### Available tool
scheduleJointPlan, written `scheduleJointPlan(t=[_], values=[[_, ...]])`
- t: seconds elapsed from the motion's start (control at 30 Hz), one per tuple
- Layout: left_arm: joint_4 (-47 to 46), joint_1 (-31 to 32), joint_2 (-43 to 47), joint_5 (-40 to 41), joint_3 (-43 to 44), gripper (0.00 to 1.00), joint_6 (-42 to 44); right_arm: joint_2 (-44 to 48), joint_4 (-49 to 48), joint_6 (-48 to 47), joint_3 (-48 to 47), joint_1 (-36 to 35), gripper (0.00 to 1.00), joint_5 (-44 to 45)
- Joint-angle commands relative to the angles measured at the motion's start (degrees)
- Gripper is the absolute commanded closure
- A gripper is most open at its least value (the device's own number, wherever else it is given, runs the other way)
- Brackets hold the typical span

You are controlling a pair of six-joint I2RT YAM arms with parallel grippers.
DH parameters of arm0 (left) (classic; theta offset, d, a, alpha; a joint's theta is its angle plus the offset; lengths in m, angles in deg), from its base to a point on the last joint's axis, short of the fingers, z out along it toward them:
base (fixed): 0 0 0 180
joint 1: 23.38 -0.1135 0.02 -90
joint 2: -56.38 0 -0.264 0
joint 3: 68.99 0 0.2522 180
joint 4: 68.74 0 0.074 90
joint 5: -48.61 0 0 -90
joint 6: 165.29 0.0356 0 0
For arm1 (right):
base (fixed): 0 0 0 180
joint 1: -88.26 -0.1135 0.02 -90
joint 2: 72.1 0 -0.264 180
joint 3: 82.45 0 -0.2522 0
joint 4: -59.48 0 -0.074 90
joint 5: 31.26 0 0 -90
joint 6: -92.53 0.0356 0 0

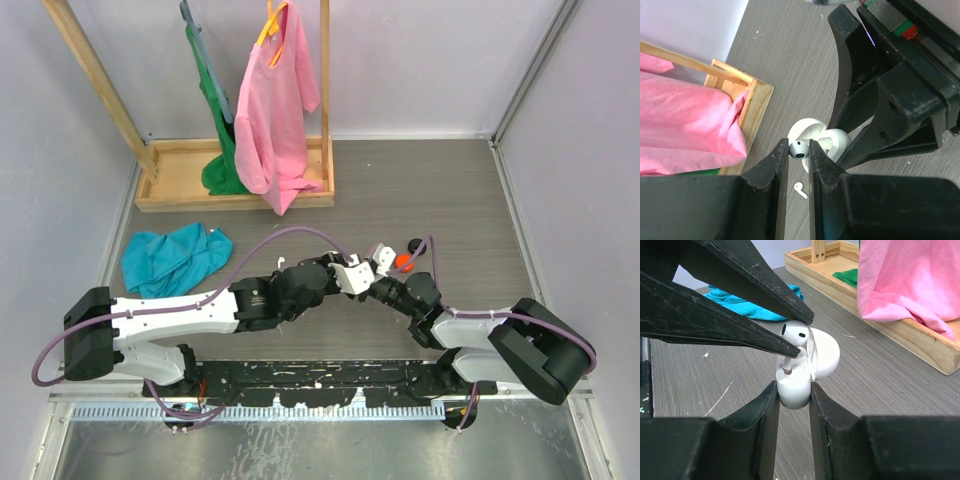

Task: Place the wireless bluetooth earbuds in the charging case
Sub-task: Place the earbud in the charging case.

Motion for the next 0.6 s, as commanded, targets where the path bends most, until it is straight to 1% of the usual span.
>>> scheduleJointPlan(t=[0.0, 0.2, 0.4, 0.57], values=[[-0.51, 0.94, -0.79, -0.61, 1.57, 0.85, -0.21, 1.89, -4.96, -0.51, -0.06, 0.06, 0.99, 1.79], [-0.23, 1.23, -1.07, 1.28, 1.44, 0.85, 0.08, 1.96, -5.76, -0.26, 0.3, 0.06, 0.99, 2.09], [-1.06, 1.23, -0.65, -2.84, 1.29, 0.8, -3.16, 1.75, -7.32, 0.49, 0.56, 0.08, 0.99, 1.15], [-1.3, 1.27, -0.71, -4.41, 0.91, 0.76, -5.41, 1.88, -8.65, 0.83, 1.06, 0.12, 0.99, 1.02]])
